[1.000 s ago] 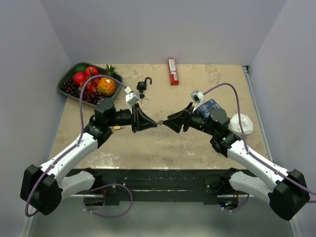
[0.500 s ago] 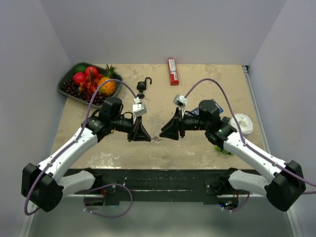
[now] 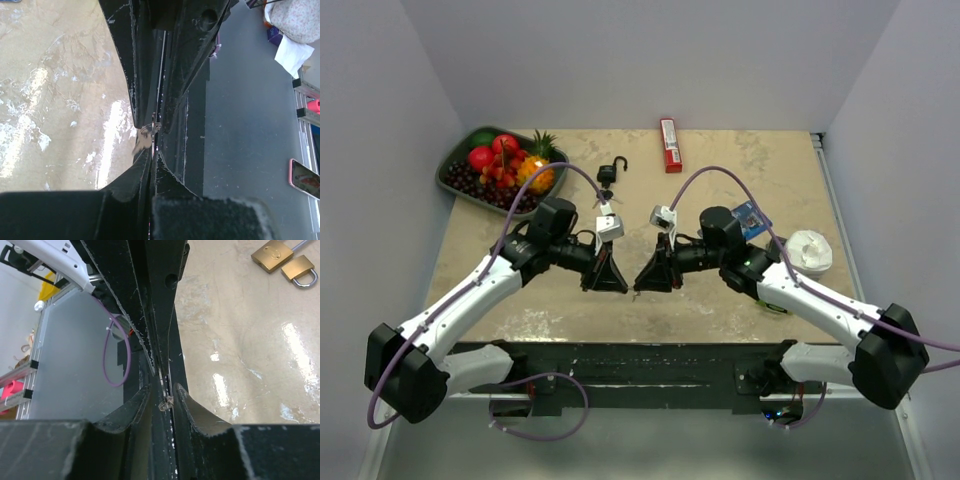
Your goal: Unlock with the key
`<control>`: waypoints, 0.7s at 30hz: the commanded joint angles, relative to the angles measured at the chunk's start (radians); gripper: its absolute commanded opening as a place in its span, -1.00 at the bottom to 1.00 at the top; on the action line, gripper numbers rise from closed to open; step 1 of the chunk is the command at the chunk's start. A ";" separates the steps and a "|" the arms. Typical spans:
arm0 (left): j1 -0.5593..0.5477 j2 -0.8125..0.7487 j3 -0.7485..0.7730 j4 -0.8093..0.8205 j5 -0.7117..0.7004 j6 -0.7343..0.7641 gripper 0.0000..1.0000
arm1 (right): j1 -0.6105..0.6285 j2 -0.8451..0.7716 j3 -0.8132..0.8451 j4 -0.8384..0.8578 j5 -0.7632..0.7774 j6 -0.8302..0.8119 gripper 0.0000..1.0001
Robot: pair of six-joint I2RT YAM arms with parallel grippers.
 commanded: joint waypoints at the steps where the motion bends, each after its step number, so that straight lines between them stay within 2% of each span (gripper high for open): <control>1: -0.012 0.010 0.041 -0.008 0.013 0.021 -1.00 | 0.012 0.011 0.041 -0.007 -0.031 -0.038 -0.48; 8: -0.014 0.012 0.041 -0.005 -0.009 0.027 -1.00 | 0.017 0.030 0.043 -0.024 -0.036 -0.057 -0.65; 13: -0.014 0.009 0.044 0.001 -0.013 0.027 -1.00 | 0.016 0.031 0.043 -0.045 -0.039 -0.067 -0.70; 16: -0.014 0.010 0.044 0.001 -0.016 0.027 -1.00 | 0.017 0.030 0.041 -0.051 -0.039 -0.073 -0.78; 19: -0.015 0.010 0.045 0.003 -0.023 0.027 -1.00 | 0.017 0.025 0.041 -0.051 -0.042 -0.075 -0.97; 21: -0.014 0.007 0.045 0.007 -0.029 0.027 -1.00 | 0.017 0.024 0.038 -0.051 -0.045 -0.075 -1.00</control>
